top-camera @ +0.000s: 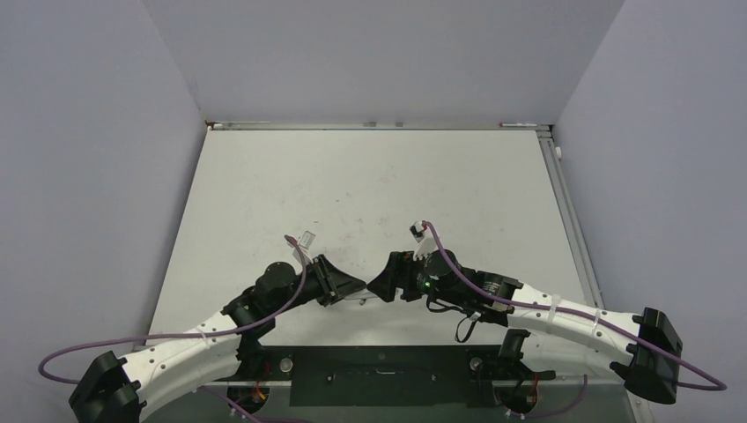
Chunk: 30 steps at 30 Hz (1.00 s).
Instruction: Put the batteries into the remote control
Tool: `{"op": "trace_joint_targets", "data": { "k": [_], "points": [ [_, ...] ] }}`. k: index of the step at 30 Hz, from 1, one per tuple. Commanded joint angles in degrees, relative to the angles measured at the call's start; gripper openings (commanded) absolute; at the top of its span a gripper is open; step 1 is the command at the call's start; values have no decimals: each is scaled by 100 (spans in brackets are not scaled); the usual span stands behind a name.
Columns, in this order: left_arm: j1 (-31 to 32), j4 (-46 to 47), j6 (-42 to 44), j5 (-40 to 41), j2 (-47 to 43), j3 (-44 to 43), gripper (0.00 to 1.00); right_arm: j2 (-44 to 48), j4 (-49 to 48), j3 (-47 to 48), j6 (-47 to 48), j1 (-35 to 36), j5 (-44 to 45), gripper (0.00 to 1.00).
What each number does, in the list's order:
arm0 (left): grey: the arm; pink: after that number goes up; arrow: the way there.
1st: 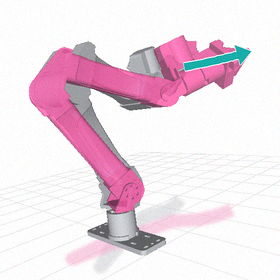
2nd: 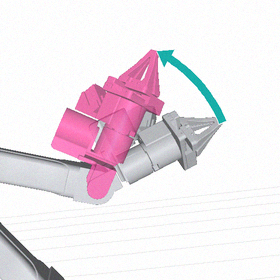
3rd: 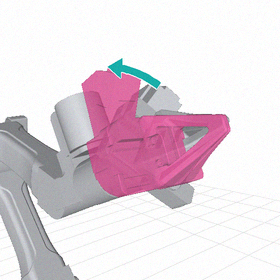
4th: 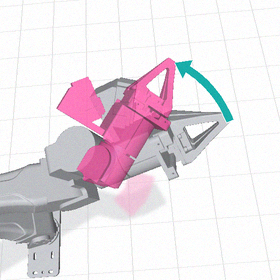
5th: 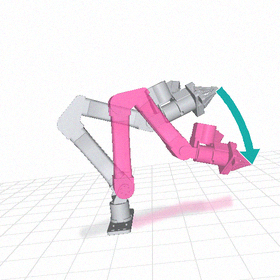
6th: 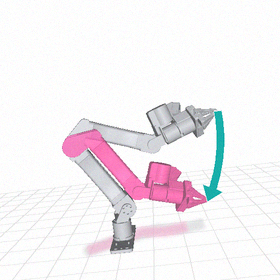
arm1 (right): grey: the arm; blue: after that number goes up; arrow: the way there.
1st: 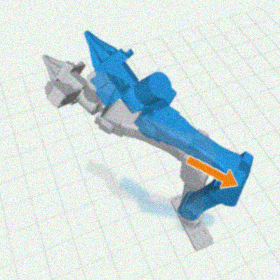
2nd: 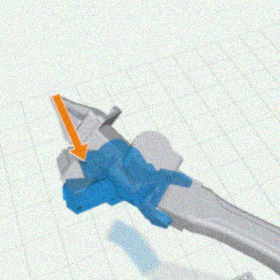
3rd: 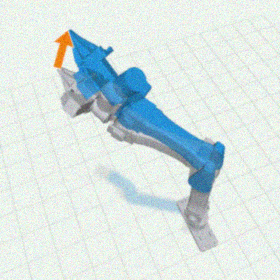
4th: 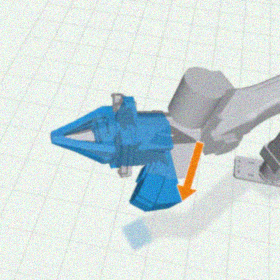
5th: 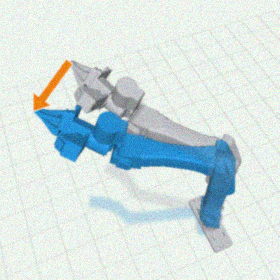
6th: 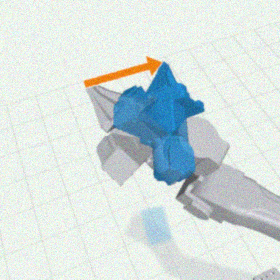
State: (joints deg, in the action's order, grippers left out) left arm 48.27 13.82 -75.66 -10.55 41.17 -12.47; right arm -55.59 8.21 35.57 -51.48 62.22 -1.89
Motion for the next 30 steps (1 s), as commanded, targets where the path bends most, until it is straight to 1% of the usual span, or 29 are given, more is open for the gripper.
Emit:
{"op": "trace_joint_targets", "data": {
  "k": [1,30],
  "points": [
    [103,414,32,-94,40,-466,0,173,-972,187,-145,98,-561,72],
    [210,-71,218,137,290,-645,0,403,-907,249,-125,105,-474,71]
  ]
}}
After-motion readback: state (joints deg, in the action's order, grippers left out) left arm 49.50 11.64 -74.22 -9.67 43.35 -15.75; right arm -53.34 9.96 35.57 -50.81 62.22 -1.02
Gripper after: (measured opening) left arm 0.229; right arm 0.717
